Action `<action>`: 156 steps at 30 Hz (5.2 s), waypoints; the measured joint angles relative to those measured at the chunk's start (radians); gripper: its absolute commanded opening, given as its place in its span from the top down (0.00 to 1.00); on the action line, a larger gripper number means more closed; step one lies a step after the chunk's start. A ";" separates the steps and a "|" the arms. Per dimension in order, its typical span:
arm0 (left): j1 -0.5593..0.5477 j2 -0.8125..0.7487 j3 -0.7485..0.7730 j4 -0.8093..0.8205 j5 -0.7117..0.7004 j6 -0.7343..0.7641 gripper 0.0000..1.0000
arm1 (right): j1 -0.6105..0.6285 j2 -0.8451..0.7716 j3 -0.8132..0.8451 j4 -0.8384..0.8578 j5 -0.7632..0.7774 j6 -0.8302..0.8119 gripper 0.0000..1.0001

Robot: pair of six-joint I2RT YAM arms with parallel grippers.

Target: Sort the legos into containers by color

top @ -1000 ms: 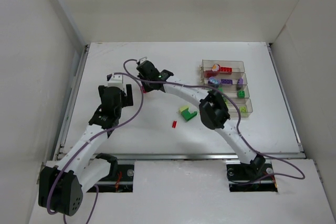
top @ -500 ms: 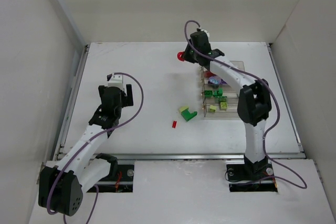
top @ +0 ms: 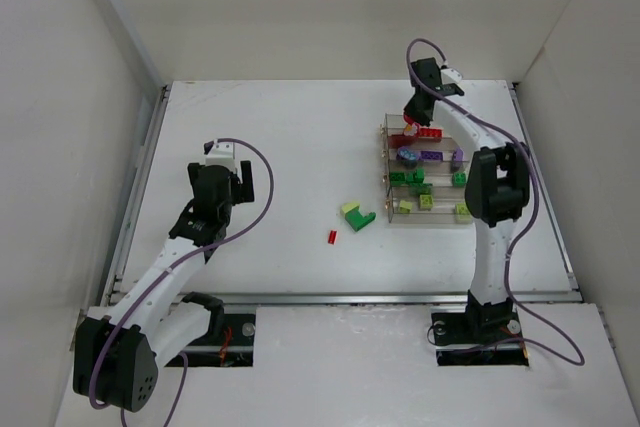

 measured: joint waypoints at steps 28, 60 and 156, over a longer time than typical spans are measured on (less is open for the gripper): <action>0.008 0.001 -0.006 0.002 0.014 0.000 0.21 | 0.566 -0.296 -0.347 -0.046 -0.253 -0.702 0.10; -0.080 0.020 -0.036 0.045 -0.016 0.019 0.20 | 0.729 -0.158 -0.491 -0.167 -0.248 -0.224 0.20; -0.004 0.036 -0.054 0.066 0.045 0.038 0.19 | 0.109 -0.329 -0.274 0.147 0.033 -0.319 0.00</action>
